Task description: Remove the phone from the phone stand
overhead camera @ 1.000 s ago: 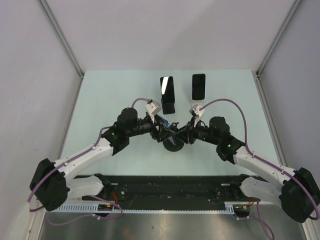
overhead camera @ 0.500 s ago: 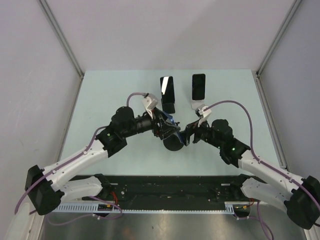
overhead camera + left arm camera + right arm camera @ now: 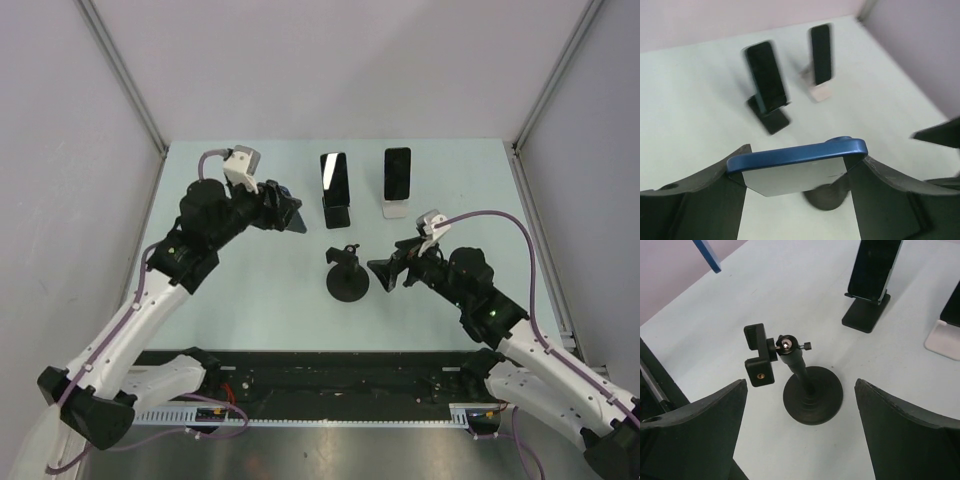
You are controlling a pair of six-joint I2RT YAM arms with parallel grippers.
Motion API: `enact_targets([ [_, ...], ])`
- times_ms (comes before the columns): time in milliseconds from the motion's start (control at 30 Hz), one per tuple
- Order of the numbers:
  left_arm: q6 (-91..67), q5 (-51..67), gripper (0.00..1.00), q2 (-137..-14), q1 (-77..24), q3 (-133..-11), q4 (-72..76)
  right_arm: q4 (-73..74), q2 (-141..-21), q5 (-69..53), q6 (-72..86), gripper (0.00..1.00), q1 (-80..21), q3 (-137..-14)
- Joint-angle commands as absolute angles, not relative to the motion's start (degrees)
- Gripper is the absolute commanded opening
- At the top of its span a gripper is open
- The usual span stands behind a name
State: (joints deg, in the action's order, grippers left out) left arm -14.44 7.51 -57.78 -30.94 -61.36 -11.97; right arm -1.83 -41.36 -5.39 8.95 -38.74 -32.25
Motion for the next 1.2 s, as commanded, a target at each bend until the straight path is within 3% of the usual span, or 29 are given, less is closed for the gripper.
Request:
enact_targets([
  [0, -9.1, 1.5, 0.0, -60.3, -24.1, -66.0, -22.6, -0.8, -40.7, -3.7, 7.8, 0.94, -38.0, -33.3],
  [267, -3.3, 0.2, 0.0, -72.3, -6.4, -67.2, -27.4, -2.3, -44.5, -7.3, 7.0, 0.94, -35.4, -33.6],
  [700, 9.3, -6.5, 0.0, -107.5, 5.8, -90.6, -27.4, -4.1, -50.6, -14.2, 9.5, 0.94, -30.2, -34.5],
  [933, 15.3, -4.0, 0.01, -119.5, 9.9, -100.4, -27.4, -2.8, -54.5, -16.3, 9.4, 0.94, -27.3, -37.3],
  [1167, 16.8, -0.4, 0.09, -127.3, 12.8, -107.1, -27.6, -2.1, -58.4, -17.8, 9.1, 0.94, -25.9, -38.9],
])
